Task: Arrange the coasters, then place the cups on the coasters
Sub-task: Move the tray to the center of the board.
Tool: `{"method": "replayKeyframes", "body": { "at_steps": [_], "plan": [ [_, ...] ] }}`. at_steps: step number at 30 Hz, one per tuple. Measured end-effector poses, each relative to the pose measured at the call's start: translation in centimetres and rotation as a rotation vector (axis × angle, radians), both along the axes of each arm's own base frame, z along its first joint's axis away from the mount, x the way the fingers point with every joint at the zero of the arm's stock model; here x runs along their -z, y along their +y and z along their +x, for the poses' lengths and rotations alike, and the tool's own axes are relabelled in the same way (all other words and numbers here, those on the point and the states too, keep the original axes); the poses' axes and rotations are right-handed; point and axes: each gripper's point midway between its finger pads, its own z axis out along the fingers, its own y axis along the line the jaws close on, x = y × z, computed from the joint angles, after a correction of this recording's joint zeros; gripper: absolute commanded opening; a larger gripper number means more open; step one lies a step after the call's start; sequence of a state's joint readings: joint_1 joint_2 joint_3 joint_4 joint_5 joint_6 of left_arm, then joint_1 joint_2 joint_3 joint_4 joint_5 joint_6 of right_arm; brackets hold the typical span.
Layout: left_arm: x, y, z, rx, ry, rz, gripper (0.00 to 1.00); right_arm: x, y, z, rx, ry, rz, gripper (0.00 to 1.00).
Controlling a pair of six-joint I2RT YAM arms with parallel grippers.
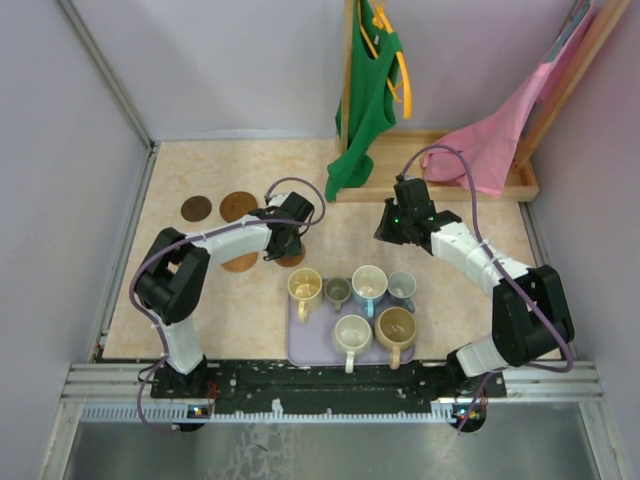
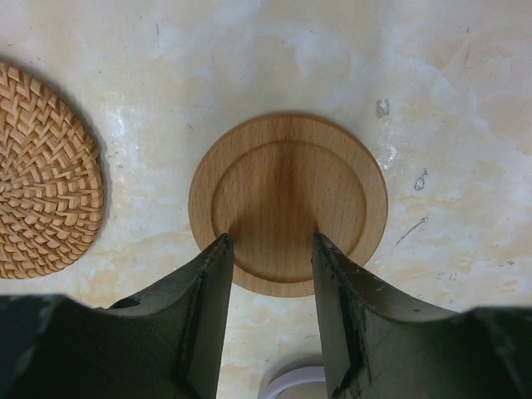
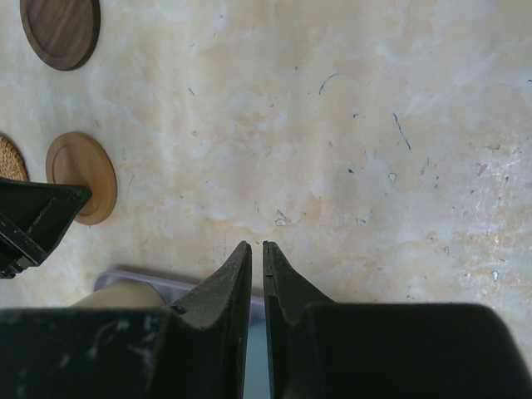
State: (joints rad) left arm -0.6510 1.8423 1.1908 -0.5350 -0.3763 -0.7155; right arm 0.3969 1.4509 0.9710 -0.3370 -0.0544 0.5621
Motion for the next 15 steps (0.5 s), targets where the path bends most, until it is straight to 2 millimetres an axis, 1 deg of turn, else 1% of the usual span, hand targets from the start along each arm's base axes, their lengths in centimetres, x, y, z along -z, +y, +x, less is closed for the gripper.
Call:
{"method": "replayKeyframes", "body": {
  "at_steps": [10, 15],
  "plan": [
    [-0.04, -0.16, -0.10, 0.006, 0.001, -0.001, 0.50, 0.09, 0.11, -0.03, 0.003, 0.005, 0.003, 0.12],
    [-0.08, -0.59, 0.00, 0.025, 0.012, -0.009, 0.50, 0.23, 0.10, -0.04, 0.004, 0.009, 0.002, 0.12]
  ]
}}
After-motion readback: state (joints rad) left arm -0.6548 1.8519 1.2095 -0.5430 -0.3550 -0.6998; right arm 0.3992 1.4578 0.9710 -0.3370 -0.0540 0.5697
